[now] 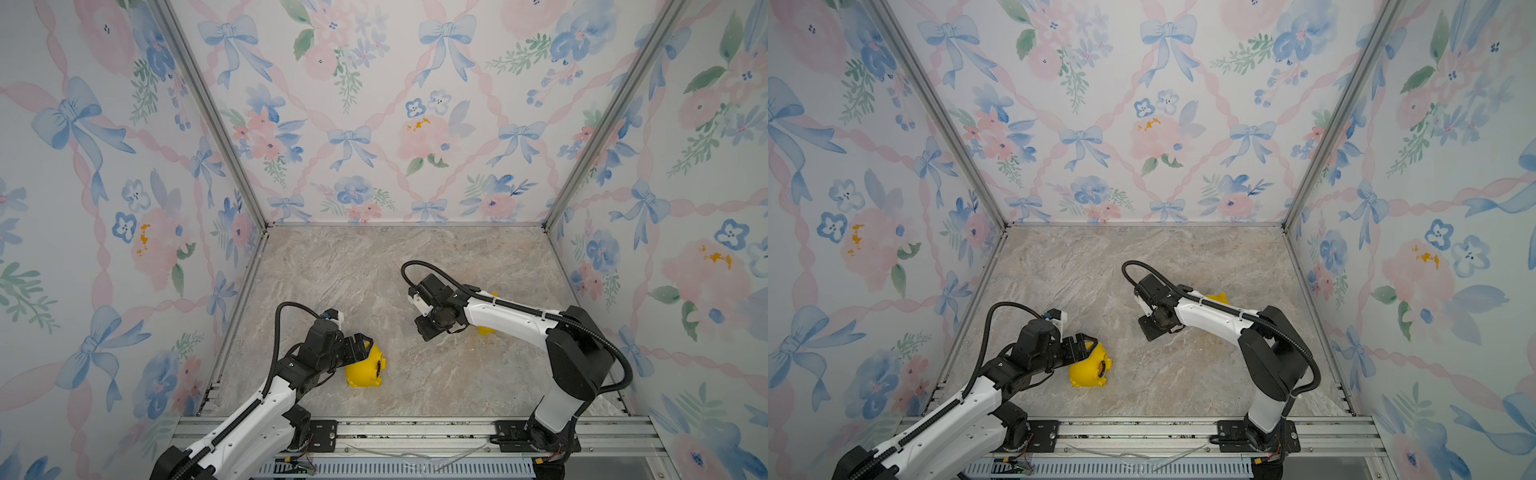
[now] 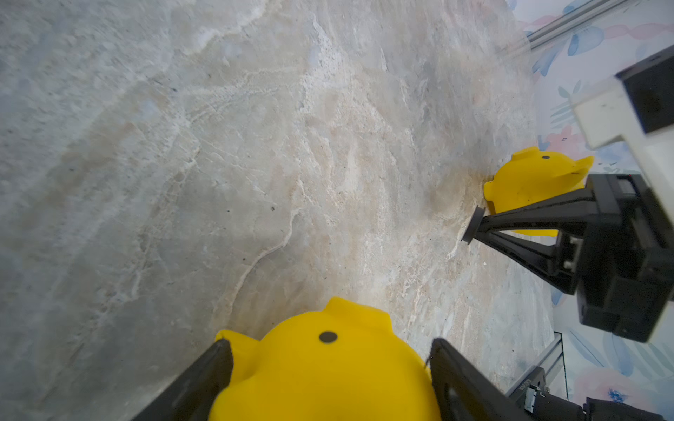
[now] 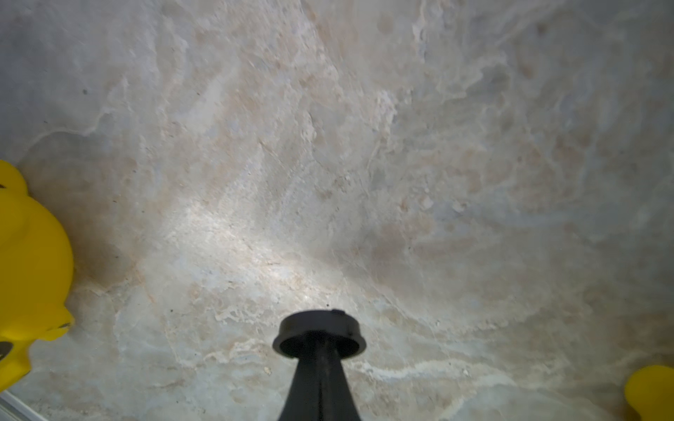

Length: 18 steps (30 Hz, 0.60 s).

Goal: Open piggy banks
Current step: Place the lid at the center of the board.

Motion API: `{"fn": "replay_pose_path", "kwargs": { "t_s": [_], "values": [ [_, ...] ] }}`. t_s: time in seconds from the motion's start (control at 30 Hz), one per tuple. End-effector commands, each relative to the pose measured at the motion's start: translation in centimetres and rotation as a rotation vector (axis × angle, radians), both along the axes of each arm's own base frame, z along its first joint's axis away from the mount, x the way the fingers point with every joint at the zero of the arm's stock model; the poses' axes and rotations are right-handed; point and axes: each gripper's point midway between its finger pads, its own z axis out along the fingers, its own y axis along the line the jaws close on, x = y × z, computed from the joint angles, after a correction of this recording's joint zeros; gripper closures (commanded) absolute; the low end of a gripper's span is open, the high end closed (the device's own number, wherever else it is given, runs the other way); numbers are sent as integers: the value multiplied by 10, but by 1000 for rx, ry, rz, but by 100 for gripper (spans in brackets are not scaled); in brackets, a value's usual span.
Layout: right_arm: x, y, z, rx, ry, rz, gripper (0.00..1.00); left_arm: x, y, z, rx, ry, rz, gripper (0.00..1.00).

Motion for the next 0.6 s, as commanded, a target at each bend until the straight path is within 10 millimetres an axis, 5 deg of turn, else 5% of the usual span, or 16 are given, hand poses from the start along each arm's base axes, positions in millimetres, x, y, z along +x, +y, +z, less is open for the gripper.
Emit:
{"fn": "replay_pose_path", "kwargs": {
  "t_s": [0.0, 0.3, 0.43, 0.57],
  "values": [
    [-8, -31, -13, -126, 135, -33, 100, -5, 4, -8, 19, 11, -14, 13],
    [21, -31, -24, -135, 132, -38, 100, -5, 3, -1, 1, -23, -14, 13],
    [25, -28, -26, -136, 141, -38, 87, -5, 1, 3, -9, -33, -22, 13],
    [28, -25, -14, -108, 110, -32, 63, -4, 2, 8, -17, -57, -16, 8]
  ]
}}
